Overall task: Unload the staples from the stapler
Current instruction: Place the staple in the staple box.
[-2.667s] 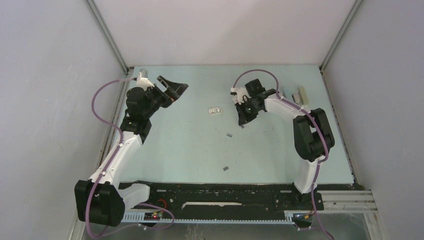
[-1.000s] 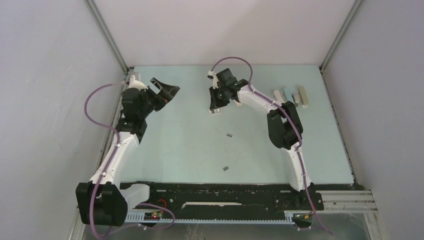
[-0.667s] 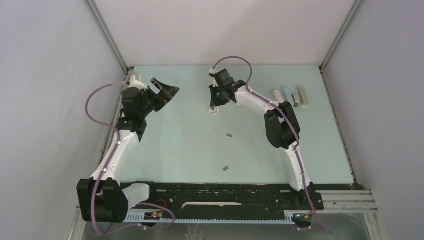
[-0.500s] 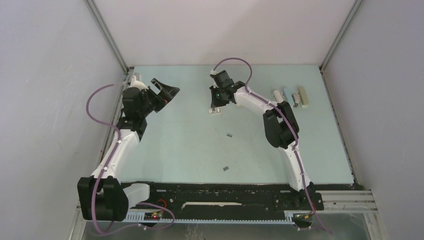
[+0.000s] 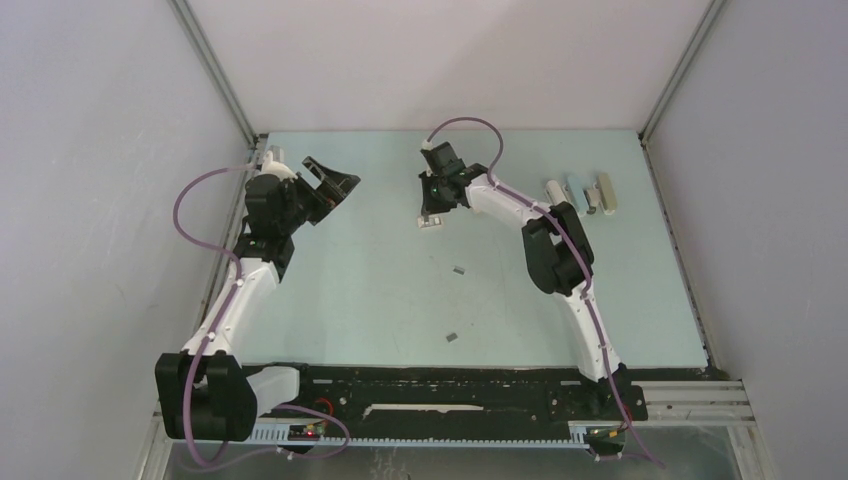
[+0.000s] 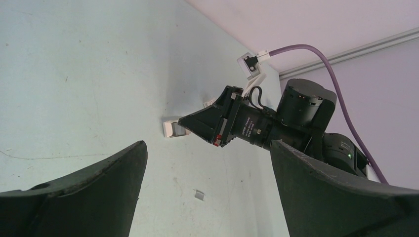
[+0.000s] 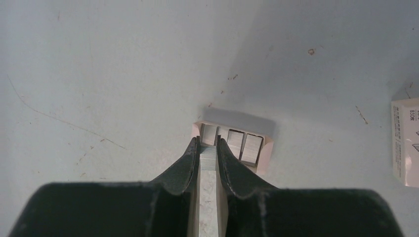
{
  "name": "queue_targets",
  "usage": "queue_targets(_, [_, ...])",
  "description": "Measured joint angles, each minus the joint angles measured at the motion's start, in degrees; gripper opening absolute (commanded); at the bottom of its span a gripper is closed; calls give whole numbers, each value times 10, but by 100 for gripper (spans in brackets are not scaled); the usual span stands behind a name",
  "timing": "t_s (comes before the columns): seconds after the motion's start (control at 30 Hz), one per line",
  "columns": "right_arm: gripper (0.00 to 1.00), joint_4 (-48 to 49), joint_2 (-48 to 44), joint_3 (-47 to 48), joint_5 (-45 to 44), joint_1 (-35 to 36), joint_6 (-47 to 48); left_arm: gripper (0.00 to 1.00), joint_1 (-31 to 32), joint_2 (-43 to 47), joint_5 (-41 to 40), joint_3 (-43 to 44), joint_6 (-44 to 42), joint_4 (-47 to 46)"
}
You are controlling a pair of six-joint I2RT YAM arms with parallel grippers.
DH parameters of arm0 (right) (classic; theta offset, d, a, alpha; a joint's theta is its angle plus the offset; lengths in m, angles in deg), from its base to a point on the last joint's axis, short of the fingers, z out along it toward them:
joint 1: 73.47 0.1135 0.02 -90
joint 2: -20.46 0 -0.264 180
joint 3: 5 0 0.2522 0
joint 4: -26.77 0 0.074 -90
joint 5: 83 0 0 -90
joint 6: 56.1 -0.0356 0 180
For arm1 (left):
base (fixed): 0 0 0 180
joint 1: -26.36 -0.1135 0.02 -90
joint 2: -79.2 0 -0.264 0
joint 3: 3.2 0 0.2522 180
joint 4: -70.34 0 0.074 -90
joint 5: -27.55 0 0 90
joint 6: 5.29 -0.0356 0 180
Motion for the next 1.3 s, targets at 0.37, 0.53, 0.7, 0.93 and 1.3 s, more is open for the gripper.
queue_targets(0.37, [15,7,13,8,-12,5,-3,100,0,0,0,0,0,0])
queue_targets(0.53, [16,9,16,8,-18,6,-3,100,0,0,0,0,0,0])
queue_targets(0.7, [16,10,20,8,-20,6,-3,100,0,1,0,0,0,0])
queue_targets(0.93, [19,10,24,8,-21,7,-3,100,0,1,0,0,0,0])
queue_targets(1.3, [20,11,24,8,-21,7,-3,100,0,1,0,0,0,0])
